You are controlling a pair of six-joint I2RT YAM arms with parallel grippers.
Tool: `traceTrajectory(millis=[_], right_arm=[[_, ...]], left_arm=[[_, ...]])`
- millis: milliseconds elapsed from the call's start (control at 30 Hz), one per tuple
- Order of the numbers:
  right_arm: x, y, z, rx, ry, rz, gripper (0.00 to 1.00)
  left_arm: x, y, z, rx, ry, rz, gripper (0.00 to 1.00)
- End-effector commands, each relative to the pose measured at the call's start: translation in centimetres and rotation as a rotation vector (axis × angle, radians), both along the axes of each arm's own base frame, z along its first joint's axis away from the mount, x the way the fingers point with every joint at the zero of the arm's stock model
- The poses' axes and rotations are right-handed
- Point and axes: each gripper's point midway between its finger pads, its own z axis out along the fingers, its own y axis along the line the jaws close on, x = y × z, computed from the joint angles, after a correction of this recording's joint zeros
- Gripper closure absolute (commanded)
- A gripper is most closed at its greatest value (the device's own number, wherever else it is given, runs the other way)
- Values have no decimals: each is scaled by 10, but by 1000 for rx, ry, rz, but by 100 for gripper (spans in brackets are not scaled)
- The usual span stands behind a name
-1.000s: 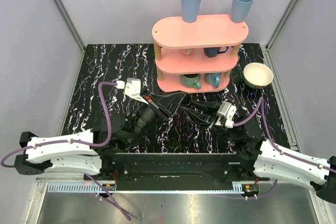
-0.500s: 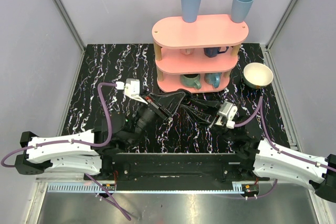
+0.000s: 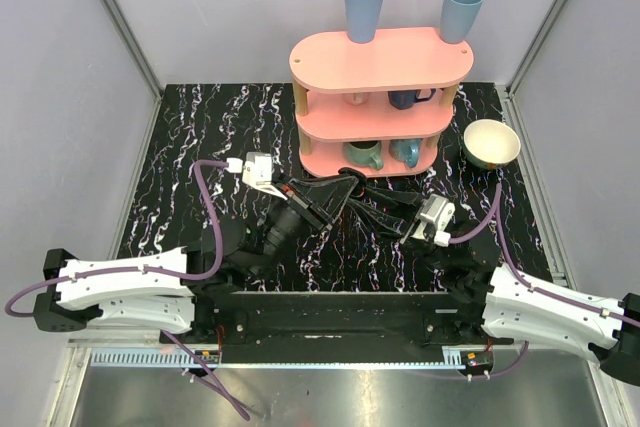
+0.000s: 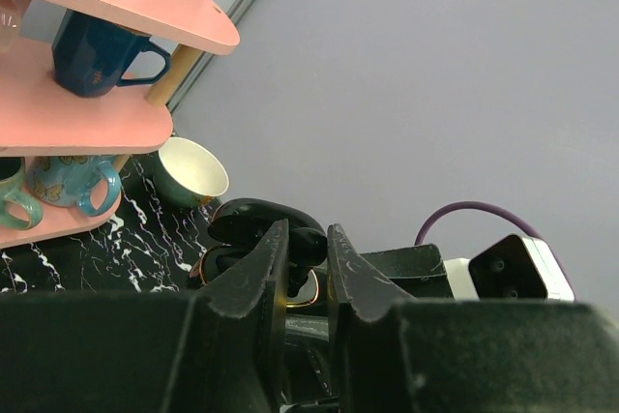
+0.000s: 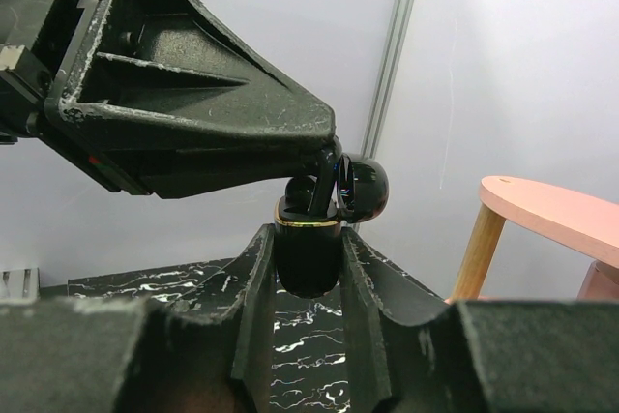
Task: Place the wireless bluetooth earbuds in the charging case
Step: Insert the right earbud into the right side groove of the charging case.
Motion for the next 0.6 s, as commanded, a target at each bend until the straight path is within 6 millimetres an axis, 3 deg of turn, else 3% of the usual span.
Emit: traceTrajectory(millis=[0, 567], right_arm=[[-8, -9, 31, 84, -58, 8, 100], [-9, -9, 34, 92, -69, 11, 100]], left_arm=[[2, 3, 12, -54, -2, 18, 100], [2, 2, 2, -33, 23, 26, 100]])
